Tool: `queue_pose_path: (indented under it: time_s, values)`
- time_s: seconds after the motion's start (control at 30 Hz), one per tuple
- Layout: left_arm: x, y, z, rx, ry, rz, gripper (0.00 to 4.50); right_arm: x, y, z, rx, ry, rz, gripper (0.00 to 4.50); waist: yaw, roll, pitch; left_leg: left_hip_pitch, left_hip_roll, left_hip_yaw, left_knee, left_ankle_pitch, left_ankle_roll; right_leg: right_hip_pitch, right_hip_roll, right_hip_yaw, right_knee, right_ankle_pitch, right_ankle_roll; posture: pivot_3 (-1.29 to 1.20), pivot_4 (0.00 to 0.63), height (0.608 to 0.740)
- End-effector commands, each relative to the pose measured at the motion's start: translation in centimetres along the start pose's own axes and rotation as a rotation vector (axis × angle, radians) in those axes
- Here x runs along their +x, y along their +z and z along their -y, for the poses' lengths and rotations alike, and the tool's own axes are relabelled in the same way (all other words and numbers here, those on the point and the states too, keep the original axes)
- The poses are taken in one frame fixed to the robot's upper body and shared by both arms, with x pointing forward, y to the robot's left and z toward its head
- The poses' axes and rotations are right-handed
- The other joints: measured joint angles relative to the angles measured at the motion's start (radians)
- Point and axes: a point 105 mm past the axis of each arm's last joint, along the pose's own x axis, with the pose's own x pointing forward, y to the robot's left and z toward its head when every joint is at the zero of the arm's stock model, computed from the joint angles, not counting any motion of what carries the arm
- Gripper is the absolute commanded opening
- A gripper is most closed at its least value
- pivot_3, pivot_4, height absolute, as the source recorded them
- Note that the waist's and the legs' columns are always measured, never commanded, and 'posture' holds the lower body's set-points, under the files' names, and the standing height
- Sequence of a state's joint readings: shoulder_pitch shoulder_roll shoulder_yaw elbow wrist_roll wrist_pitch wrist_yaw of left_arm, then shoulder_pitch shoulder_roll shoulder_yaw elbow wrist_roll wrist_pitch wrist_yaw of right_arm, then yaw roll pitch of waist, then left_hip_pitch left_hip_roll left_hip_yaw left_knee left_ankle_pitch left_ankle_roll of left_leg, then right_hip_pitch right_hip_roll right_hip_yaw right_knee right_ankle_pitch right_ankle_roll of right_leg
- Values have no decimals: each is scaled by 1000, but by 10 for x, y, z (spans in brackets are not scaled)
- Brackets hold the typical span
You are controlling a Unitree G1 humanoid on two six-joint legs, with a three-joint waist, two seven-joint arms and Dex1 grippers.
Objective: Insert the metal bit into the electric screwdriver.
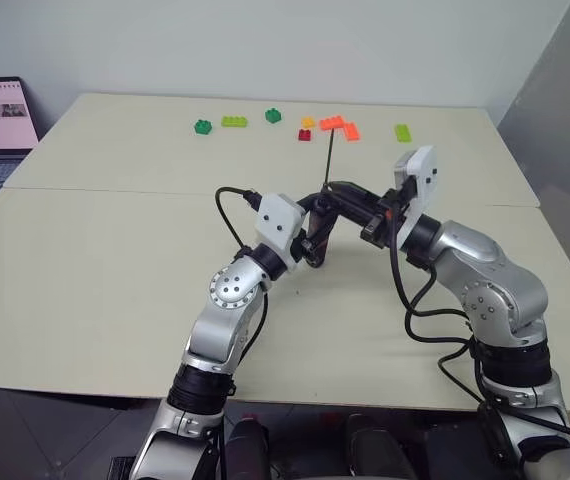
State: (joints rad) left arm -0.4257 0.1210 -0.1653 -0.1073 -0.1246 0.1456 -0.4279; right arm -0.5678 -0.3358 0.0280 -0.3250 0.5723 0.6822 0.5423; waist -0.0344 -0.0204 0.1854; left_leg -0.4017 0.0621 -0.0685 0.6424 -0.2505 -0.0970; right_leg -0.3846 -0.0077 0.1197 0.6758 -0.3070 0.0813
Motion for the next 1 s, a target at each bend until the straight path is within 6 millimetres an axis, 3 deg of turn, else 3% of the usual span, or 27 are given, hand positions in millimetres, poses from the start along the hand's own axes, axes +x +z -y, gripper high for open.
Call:
queue_pose_path:
  time_s: [0.03, 0.2, 0.37, 0.53, 0.67, 0.77, 1.0]
  values:
    - [2, 2, 3, 3, -18, 4, 1636, -3, 10, 0, -28, 14, 25, 2108, 0, 0, 0, 0, 0, 0, 0, 0, 0, 0, 0, 0, 0, 0, 0, 0, 150, 740]
    - [7, 12, 1, 37, -30, 31, 1636, -13, 16, 6, -45, 0, 30, 3293, 1, 0, 0, 0, 0, 0, 0, 0, 0, 0, 0, 0, -1, 0, 0, 0, 150, 740]
    - [27, 40, -21, 194, -40, 54, 1636, -31, 23, 14, -83, -34, 18, 4353, 1, -1, 2, -2, 0, 0, 0, 0, 0, -1, 0, 0, -1, 0, 0, 0, 150, 740]
    - [47, 46, -54, 441, -98, -110, 1635, -61, 21, 12, -167, -18, -83, 4500, 4, 0, 3, -7, 0, -1, 0, 0, 0, -4, 0, -1, -3, 0, 0, 0, 150, 740]
    - [44, 12, -70, 610, -305, -424, 1635, -82, 21, 6, -272, -9, -173, 4500, 1, 0, 3, -8, 0, -2, -5, 0, 0, -4, 0, -2, -11, 0, 0, 0, 150, 740]
    - [38, -7, -73, 722, -452, -553, 1635, -92, 19, 1, -339, 7, -246, 4500, 2, 0, 3, -8, 0, -2, -10, 0, 0, -5, 0, -2, -14, 0, 0, 0, 150, 740]
    - [30, -50, -44, 791, -812, -748, 1633, -113, 10, -11, -432, 74, -456, 4500, 0, 0, 3, -8, 0, -2, -13, 0, 0, -5, 0, -3, -16, 0, 0, 0, 150, 740]
